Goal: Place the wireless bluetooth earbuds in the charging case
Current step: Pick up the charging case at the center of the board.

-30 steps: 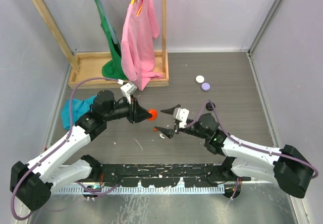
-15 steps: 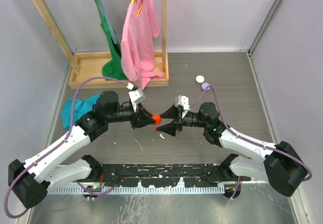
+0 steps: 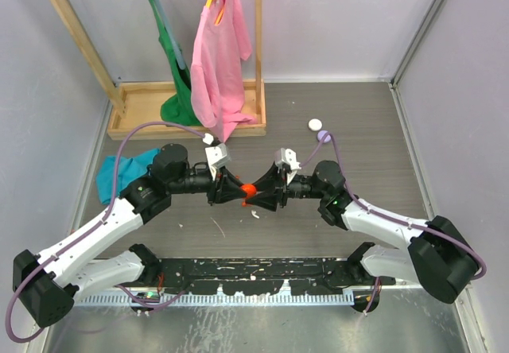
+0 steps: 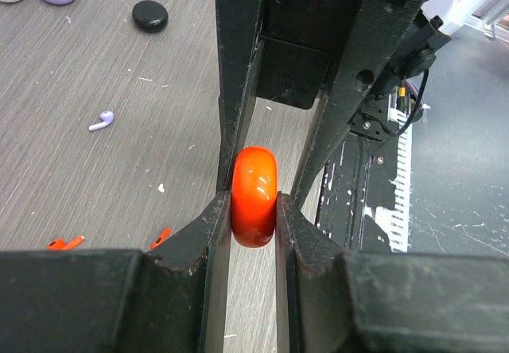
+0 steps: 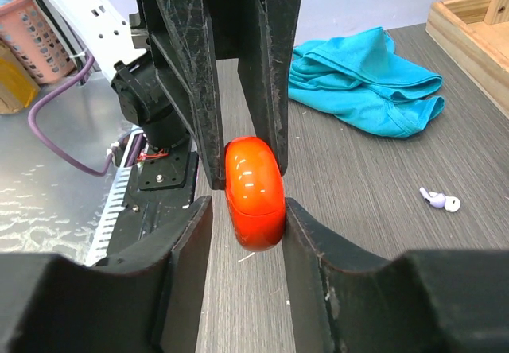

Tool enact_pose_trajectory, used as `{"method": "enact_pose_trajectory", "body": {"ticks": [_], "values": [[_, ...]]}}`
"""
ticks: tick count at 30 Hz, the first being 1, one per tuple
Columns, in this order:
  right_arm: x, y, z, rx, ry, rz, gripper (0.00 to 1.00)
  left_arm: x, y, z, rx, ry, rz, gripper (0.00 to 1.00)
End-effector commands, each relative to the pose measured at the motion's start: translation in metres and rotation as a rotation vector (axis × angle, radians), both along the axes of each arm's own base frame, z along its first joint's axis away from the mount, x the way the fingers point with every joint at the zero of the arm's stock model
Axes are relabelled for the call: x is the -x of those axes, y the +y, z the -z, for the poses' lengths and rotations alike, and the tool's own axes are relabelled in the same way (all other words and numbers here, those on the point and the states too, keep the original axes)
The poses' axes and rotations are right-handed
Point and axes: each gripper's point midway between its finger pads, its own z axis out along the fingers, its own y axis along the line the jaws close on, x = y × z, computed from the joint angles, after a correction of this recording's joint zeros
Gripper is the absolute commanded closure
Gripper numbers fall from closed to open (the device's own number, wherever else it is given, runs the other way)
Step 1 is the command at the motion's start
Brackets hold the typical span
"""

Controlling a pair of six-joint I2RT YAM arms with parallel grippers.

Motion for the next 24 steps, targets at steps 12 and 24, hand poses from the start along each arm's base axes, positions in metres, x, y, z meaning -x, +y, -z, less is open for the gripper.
{"method": "enact_pose_trajectory", "body": {"ticks": [12, 24], "values": [[0.003, 0.003, -0.019, -0.058, -0.045, -0.039, 0.71, 0.004, -0.003, -0.029, 0.091, -0.124, 0.041, 0.92], [0.007, 0.003, -0.026, -0.073, -0.055, -0.062, 0.91, -0.007, 0.002, -0.020, 0.097, -0.102, -0.057, 0.43]]}}
